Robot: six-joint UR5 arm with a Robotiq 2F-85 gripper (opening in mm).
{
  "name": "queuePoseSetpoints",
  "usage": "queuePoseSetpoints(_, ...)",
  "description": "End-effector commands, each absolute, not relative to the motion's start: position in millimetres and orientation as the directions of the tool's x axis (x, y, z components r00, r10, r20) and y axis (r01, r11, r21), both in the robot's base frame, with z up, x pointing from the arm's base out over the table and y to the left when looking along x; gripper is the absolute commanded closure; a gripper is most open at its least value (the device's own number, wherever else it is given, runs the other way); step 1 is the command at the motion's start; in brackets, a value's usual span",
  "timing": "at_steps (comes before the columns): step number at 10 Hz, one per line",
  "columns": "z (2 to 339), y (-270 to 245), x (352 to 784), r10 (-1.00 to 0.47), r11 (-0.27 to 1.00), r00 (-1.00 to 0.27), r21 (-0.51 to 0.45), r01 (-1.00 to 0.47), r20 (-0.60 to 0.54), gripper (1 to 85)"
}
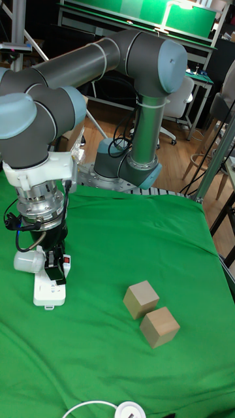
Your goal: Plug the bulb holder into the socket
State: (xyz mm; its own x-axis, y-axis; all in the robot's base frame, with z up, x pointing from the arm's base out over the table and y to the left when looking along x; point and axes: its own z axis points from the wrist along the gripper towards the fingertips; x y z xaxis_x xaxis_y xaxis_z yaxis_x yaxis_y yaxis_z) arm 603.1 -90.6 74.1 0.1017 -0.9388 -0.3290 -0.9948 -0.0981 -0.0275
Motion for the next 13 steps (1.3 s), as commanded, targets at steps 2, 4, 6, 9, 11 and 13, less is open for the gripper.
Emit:
queuePoseSetpoints(2, 85.5, -78.1, 606.9, -0.925, -0.052, 0.057, -0.024, -0.998, -0.375, 84.7)
queuePoseSetpoints(4, 97.0, -53.9, 614.5, -0.883, -0.008, 0.025, -0.039, -0.999, -0.469, 84.7)
queuePoseSetpoints(6, 97.9, -57.5, 615.4, -0.878, -0.041, 0.061, -0.051, -0.998, -0.475, 84.7)
queuePoseSetpoints(9, 86.2, -98.5, 612.3, -0.885, -0.133, 0.151, -0.071, -0.989, -0.441, 84.7)
queuePoseSetpoints(11, 71.4, -103.5, 613.2, -0.861, -0.161, 0.19, -0.102, -0.982, -0.472, 84.7)
queuePoseSetpoints(13, 58.0, -112.2, 615.0, -0.864, -0.174, 0.205, -0.109, -0.979, -0.46, 84.7)
